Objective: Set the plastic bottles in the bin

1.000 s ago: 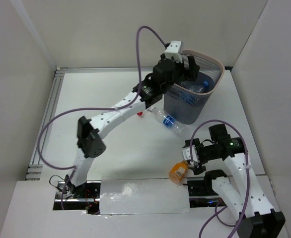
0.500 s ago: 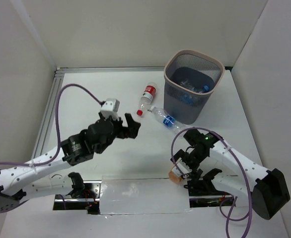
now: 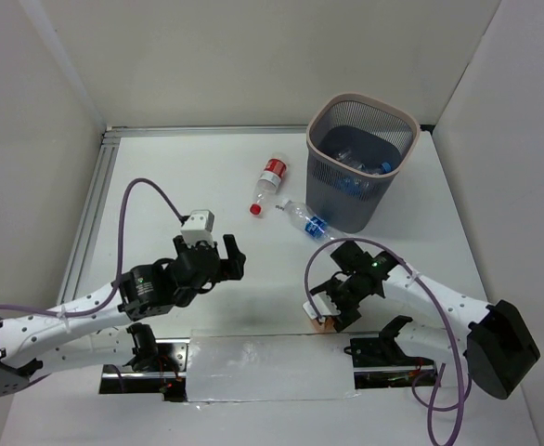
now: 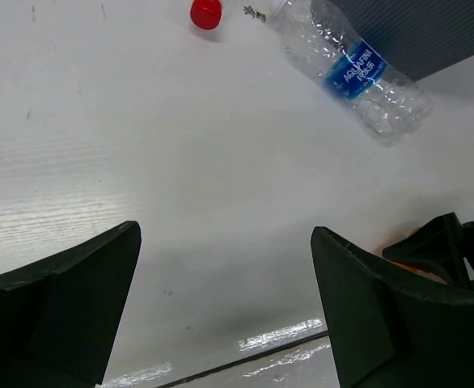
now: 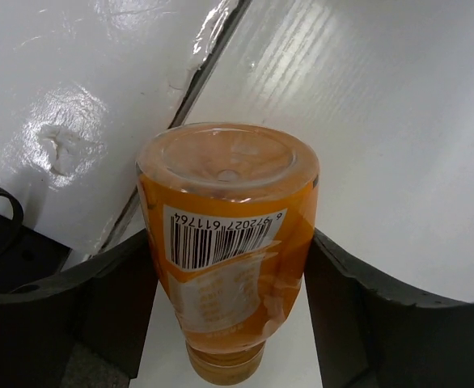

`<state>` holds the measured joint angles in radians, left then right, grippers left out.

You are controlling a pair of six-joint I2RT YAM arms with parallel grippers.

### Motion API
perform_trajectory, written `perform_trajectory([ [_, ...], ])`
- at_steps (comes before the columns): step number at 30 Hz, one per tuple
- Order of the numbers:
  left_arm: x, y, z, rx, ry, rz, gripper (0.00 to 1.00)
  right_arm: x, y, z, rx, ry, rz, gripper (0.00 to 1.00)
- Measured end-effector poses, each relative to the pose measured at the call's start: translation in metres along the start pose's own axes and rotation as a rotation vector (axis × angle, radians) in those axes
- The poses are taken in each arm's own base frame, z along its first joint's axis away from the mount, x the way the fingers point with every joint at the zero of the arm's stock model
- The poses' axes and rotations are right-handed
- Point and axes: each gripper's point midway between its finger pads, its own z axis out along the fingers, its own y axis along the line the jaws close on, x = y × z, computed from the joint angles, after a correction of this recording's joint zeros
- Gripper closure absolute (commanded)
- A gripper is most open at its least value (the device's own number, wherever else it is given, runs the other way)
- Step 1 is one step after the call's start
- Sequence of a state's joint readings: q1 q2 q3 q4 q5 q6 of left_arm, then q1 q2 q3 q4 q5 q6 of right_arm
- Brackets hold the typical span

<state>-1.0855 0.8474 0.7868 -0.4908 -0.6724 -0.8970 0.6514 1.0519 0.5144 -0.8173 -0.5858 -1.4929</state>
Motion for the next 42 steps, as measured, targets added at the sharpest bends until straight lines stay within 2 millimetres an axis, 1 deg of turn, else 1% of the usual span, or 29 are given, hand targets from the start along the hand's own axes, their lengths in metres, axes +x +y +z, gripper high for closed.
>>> perform_trajectory([
  [1,0.001,0.0,0.002,-0.01,0.003,0.006,0.01,-0.002,-0.002,-0.003,0.002,0.0,0.008,0.54],
  [3,0.002,0.002,0.008,-0.03,0.007,0.011,0.01,-0.013,-0.014,-0.015,0.021,-0.009,0.018,0.56],
  [4,0.001,0.004,0.009,-0.04,0.007,0.011,0.01,-0.023,-0.025,-0.024,0.048,-0.021,0.02,0.56],
  [6,-0.005,0.01,0.013,-0.061,-0.007,-0.008,0.01,-0.048,-0.056,-0.051,0.128,-0.052,0.027,0.56],
  [9,-0.017,0.02,0.02,-0.068,-0.044,-0.038,0.01,-0.104,-0.117,-0.117,0.327,-0.129,0.009,0.56],
  [11,-0.025,0.028,0.025,-0.066,-0.066,-0.045,0.01,-0.141,-0.147,-0.16,0.441,-0.195,-0.009,0.56],
  [13,-0.031,0.036,0.033,-0.071,-0.078,-0.055,0.01,-0.177,-0.17,-0.202,0.537,-0.272,-0.004,0.57],
  [16,-0.036,0.042,0.05,-0.072,-0.067,-0.035,0.01,-0.215,-0.195,-0.249,0.653,-0.375,0.04,0.57],
  [17,-0.035,0.043,0.058,-0.068,-0.057,-0.028,0.01,-0.223,-0.203,-0.262,0.69,-0.409,0.058,0.57],
  [19,-0.031,0.042,0.073,-0.053,-0.027,0.003,0.01,-0.23,-0.22,-0.288,0.789,-0.448,0.113,0.56],
  [20,-0.029,0.041,0.082,-0.043,-0.008,0.022,0.01,-0.229,-0.229,-0.301,0.848,-0.458,0.144,0.54],
  [21,-0.027,0.041,0.09,-0.037,0.007,0.037,0.01,-0.224,-0.239,-0.311,0.904,-0.456,0.178,0.53],
  [23,-0.024,0.04,0.11,-0.019,0.05,0.064,0.01,-0.204,-0.258,-0.332,1.014,-0.437,0.26,0.52],
  [24,-0.026,0.037,0.12,-0.007,0.062,0.078,0.01,-0.187,-0.267,-0.342,1.068,-0.42,0.313,0.52],
  [26,-0.033,0.029,0.14,0.029,0.068,0.102,0.01,-0.147,-0.281,-0.36,1.165,-0.374,0.429,0.5],
  [27,-0.038,0.023,0.148,0.048,0.066,0.111,0.01,-0.112,-0.289,-0.37,1.227,-0.331,0.522,0.48],
  [28,-0.043,0.017,0.156,0.072,0.059,0.123,0.01,-0.106,-0.29,-0.371,1.236,-0.325,0.539,0.46],
  [29,-0.048,0.01,0.164,0.091,0.056,0.129,0.01,-0.084,-0.293,-0.377,1.269,-0.294,0.599,0.43],
  [31,-0.06,-0.004,0.18,0.131,0.045,0.149,0.01,-0.053,-0.295,-0.381,1.302,-0.256,0.679,0.24],
  [32,-0.066,-0.012,0.189,0.151,0.038,0.155,0.01,-0.04,-0.295,-0.382,1.308,-0.246,0.715,0.0],
  [33,-0.071,-0.018,0.197,0.163,0.031,0.165,0.01,-0.029,-0.295,-0.382,1.312,-0.238,0.75,0.0],
  [35,-0.08,-0.028,0.213,0.18,0.02,0.173,0.01,-0.012,-0.293,-0.383,1.312,-0.226,0.792,0.0],
  [37,-0.084,-0.035,0.23,0.18,0.016,0.192,0.01,0.001,-0.287,-0.384,1.303,-0.229,0.841,0.0],
  [40,-0.083,-0.04,0.254,0.16,0.019,0.222,0.01,0.006,-0.275,-0.384,1.264,-0.266,0.886,0.0],
  [42,-0.081,-0.042,0.271,0.136,0.027,0.238,0.01,0.001,-0.263,-0.385,1.231,-0.3,0.904,0.0],
])
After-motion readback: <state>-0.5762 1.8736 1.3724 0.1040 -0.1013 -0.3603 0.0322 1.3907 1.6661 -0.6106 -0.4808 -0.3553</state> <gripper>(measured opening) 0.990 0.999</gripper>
